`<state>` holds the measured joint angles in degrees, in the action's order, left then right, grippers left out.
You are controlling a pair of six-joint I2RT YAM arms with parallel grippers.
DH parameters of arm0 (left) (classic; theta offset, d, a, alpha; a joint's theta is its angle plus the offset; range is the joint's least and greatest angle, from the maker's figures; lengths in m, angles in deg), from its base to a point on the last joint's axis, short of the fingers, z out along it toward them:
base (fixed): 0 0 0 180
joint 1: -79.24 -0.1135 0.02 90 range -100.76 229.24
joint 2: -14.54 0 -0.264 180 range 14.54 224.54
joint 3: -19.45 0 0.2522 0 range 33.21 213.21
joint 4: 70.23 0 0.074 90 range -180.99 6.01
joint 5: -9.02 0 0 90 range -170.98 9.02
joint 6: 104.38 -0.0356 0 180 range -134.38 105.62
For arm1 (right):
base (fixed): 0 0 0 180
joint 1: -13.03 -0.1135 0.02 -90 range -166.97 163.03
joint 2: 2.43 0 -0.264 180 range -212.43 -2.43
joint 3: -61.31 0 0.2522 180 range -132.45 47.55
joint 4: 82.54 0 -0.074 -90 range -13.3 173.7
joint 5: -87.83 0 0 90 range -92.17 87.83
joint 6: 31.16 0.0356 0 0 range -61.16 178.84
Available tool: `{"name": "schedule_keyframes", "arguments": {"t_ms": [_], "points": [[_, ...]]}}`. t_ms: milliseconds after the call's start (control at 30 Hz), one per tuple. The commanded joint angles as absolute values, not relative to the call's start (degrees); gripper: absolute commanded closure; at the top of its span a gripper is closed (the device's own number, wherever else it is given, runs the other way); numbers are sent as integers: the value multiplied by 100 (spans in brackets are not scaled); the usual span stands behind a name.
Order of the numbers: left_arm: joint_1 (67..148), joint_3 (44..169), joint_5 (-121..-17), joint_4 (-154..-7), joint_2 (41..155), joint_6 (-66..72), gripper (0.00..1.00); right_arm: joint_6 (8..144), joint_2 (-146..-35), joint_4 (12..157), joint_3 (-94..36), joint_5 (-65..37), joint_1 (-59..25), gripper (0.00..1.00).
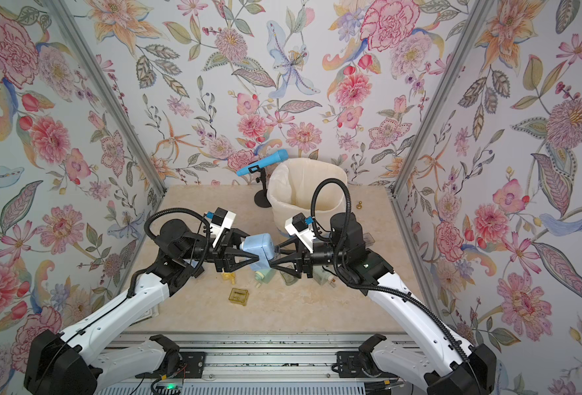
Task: Take out the pencil sharpener tray and clean the shavings
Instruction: Open the container of the pencil sharpener.
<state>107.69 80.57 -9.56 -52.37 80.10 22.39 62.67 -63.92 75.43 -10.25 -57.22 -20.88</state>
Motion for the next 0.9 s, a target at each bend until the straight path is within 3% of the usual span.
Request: {"name": "schedule_keyframes", "arguments": {"t_ms": [0, 600, 700, 867], "points": [[10652, 8190, -929, -5253, 7915, 1970, 96, 6321, -6237, 7461, -1187, -5803, -2000, 46], [9817, 8391, -1099, -6081, 7890, 1286, 95, 6353, -6088, 7408, -1278, -5843, -1485, 51], [9517, 8476, -1540, -6123, 8046, 1155, 96, 6358, -6077, 7403, -1290, -5772, -1441, 51], [9439, 8759, -3298, -6547, 8581, 547, 89, 6363, -6053, 7378, -1442, -5492, -1362, 52]]}}
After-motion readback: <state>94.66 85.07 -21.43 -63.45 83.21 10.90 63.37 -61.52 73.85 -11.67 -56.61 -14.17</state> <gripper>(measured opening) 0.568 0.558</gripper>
